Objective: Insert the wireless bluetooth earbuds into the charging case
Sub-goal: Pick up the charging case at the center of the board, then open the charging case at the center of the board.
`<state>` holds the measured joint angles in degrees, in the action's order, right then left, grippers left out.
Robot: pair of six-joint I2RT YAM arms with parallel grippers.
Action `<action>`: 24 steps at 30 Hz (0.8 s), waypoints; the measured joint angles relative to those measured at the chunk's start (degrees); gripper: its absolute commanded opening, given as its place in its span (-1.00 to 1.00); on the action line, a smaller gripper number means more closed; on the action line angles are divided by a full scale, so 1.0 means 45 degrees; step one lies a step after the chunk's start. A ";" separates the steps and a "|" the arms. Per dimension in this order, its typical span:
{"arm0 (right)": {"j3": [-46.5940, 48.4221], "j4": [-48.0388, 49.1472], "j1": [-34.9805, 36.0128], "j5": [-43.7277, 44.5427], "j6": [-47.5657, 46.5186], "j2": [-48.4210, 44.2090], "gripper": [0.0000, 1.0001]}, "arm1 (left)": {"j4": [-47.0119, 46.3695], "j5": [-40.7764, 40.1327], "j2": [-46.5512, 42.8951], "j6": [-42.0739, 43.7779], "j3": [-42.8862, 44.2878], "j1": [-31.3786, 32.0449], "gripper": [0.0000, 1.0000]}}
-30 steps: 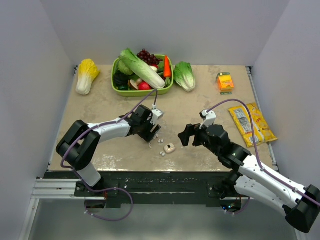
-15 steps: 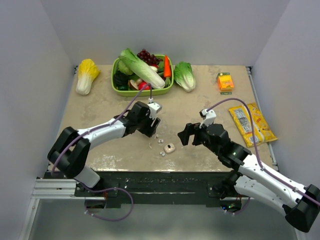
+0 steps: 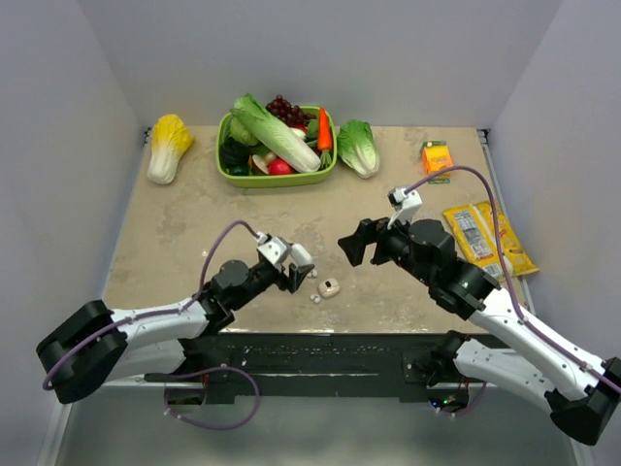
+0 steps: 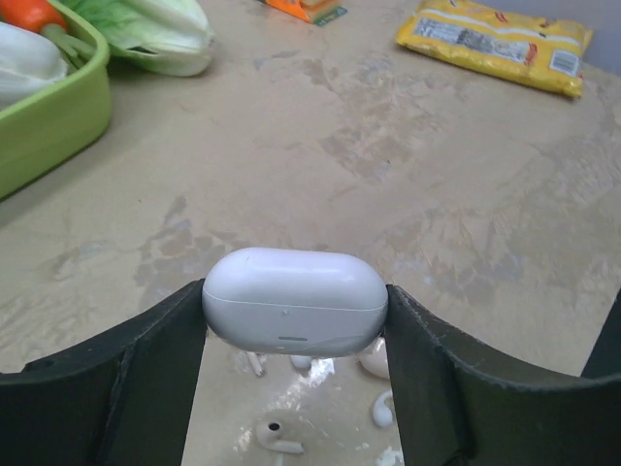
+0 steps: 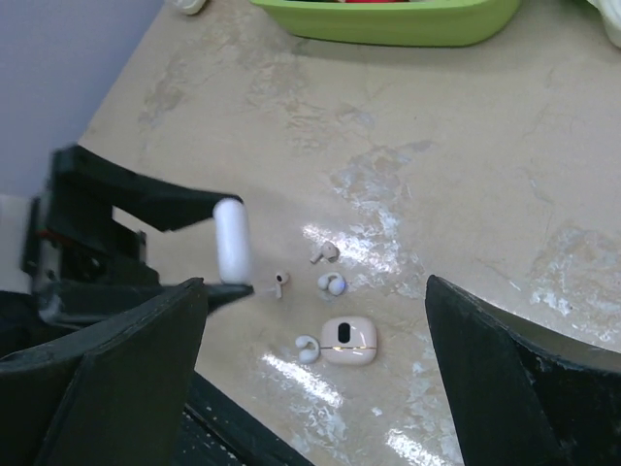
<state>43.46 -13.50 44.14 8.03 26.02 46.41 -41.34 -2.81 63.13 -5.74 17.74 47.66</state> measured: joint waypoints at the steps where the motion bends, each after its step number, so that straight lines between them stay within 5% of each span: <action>1: 0.0389 -0.0155 0.0000 -0.0194 -0.0146 0.0180 0.93 | -0.0869 -0.0039 0.0214 0.0194 -0.0554 0.0253 -1.00; 9: 0.2103 -0.1112 0.0214 -0.1336 -0.1083 0.1715 0.92 | -0.5683 -0.0282 0.2317 0.1477 -0.2225 0.1821 -1.00; 24: 0.2074 -0.1481 0.1953 -0.2025 -0.1540 0.4284 0.85 | -0.6577 0.0311 0.3857 0.2715 -0.2769 0.2511 -1.00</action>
<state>52.80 -20.16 52.93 -1.08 19.09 65.69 -70.94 -1.41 80.49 6.48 5.28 58.96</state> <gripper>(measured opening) 0.929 0.711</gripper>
